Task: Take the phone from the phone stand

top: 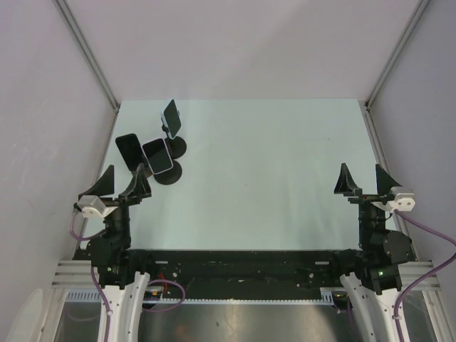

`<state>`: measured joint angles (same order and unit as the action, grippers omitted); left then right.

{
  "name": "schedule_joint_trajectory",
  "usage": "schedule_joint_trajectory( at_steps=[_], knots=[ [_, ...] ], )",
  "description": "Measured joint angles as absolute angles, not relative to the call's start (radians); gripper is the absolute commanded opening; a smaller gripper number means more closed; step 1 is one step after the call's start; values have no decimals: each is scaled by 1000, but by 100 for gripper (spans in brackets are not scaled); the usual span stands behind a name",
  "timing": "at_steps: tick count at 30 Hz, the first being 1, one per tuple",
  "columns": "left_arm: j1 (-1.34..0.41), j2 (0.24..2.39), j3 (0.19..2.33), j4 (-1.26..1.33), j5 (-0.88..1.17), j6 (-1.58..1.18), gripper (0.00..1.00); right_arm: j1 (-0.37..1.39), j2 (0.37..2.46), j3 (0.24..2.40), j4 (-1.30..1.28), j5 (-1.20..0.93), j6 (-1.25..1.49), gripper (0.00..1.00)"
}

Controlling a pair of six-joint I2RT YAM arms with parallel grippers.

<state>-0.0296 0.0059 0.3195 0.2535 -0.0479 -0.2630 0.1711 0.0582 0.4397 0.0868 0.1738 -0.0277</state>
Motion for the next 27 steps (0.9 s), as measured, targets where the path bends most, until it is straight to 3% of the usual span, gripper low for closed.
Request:
schedule_joint_trajectory(
  at_steps=[18,27],
  knots=[
    [-29,18,334,153,-194,-292,100,269,41,455,58,248,-15,100],
    [-28,273,464,62,-155,-300,100,336,40,457,33,266,-14,100]
  ],
)
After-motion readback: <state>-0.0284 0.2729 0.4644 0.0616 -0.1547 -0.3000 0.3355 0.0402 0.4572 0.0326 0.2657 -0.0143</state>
